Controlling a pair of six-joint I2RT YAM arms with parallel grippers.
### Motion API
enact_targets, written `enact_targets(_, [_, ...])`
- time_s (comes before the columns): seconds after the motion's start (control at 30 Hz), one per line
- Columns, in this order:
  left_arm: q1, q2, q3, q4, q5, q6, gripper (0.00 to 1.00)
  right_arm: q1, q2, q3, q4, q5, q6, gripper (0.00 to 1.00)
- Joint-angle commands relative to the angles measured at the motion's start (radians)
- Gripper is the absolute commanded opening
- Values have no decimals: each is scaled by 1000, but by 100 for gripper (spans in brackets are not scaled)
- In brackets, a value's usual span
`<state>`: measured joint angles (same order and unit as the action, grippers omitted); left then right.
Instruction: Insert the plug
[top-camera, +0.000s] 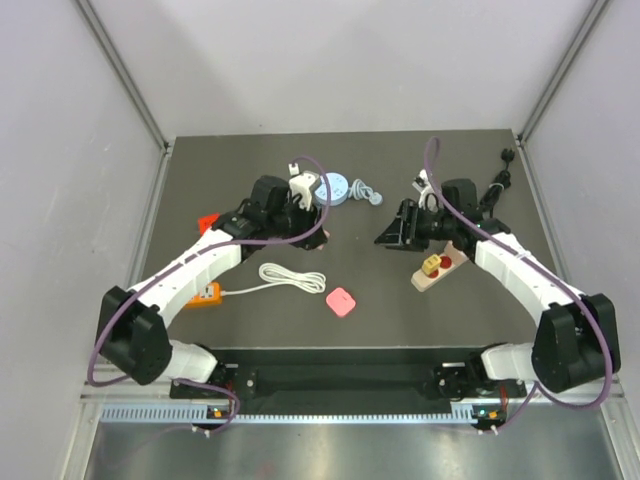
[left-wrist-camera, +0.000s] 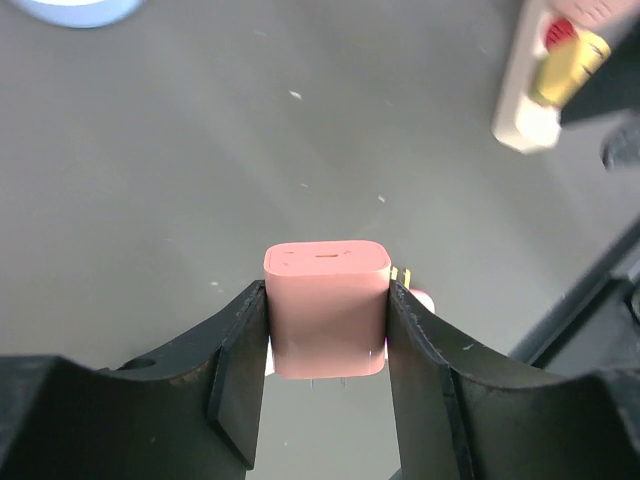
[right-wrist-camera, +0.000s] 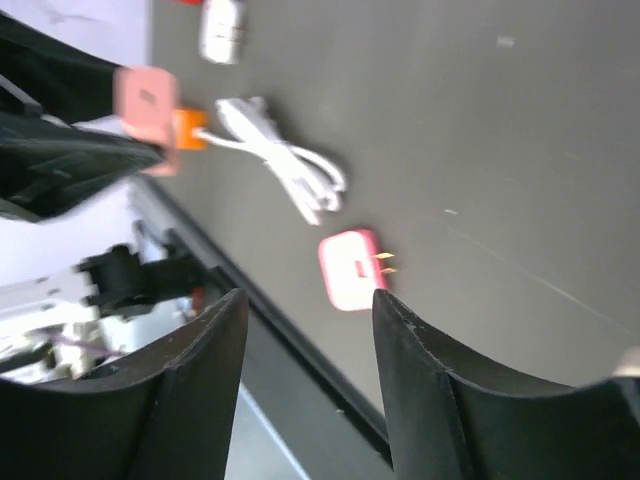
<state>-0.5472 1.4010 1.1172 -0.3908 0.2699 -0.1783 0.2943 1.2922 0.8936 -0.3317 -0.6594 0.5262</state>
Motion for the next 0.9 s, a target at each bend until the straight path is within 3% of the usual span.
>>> enact_targets(0.0, [-17, -60, -54, 122, 109, 65, 0, 23, 31, 60, 189, -180, 109, 52])
enact_targets(0.1, [-33, -79, -77, 133, 153, 101, 0, 58, 67, 91, 224, -246, 173, 56])
enact_targets(0.23, [-72, -97, -77, 133, 167, 125, 0, 124, 114, 152, 186, -201, 176, 59])
enact_targets(0.53, [-111, -135, -100, 178, 229, 138, 0, 226, 194, 269, 76, -181, 149, 58])
enact_targets(0.87, [-119, -191, -146, 222, 238, 152, 0, 275, 236, 283, 72, -181, 146, 45])
